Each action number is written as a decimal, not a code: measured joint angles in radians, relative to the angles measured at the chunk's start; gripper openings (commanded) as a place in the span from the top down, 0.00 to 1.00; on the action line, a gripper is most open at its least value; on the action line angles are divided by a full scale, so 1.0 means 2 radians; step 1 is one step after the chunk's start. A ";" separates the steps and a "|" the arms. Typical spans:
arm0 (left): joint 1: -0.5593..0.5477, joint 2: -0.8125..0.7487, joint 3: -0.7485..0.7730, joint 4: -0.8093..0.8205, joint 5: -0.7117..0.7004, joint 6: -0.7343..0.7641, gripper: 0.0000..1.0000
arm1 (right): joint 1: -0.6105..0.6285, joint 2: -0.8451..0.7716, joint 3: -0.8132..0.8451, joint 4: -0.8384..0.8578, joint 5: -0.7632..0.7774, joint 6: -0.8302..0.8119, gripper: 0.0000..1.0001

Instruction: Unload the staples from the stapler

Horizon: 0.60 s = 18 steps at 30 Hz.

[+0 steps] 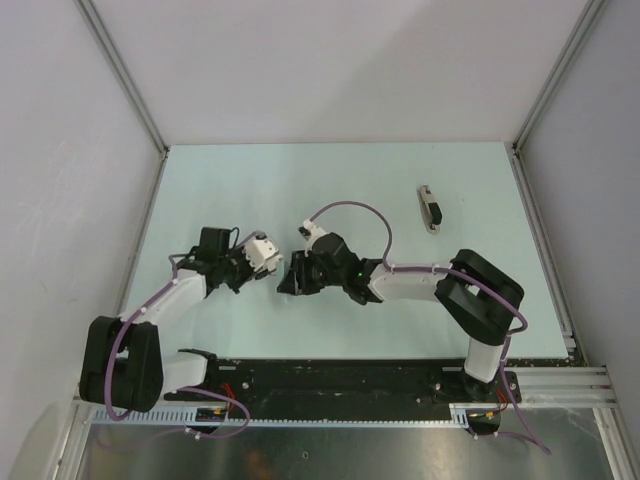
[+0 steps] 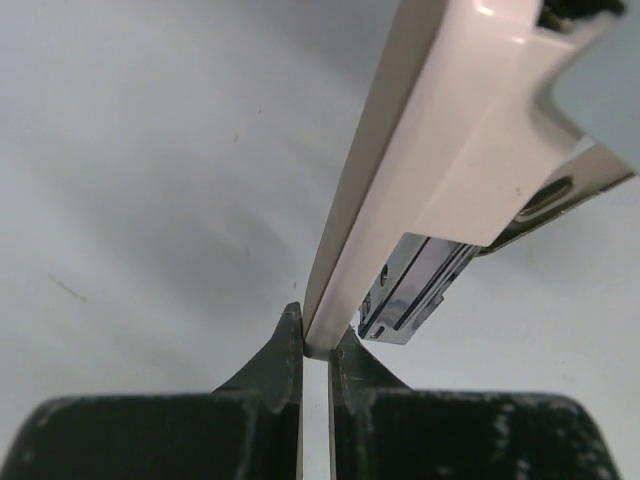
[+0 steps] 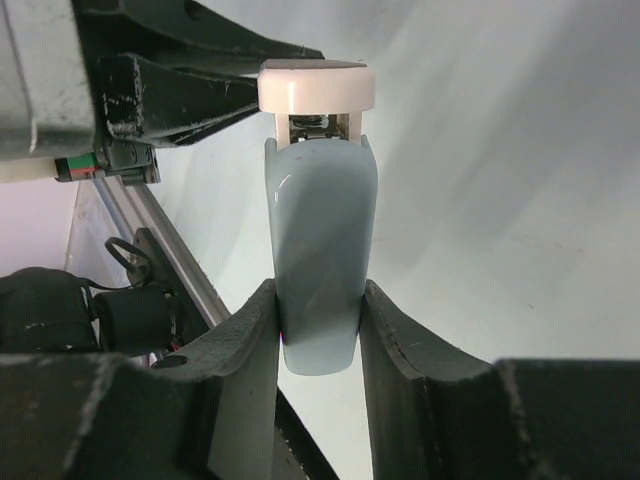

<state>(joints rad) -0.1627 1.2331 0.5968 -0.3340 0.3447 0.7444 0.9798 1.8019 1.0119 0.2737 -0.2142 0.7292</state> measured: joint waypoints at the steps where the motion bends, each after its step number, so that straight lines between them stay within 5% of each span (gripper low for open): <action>1: 0.001 -0.003 -0.003 0.002 -0.006 0.004 1.00 | 0.004 0.002 0.000 0.003 0.003 -0.004 1.00; 18: -0.005 -0.107 -0.059 0.042 -0.093 0.060 1.00 | 0.065 -0.002 0.001 0.019 0.089 -0.071 1.00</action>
<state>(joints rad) -0.1726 1.0195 0.4786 -0.2493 0.1581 0.8654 1.1107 1.7985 1.0145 0.3115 -0.0353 0.5873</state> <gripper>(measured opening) 0.072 0.370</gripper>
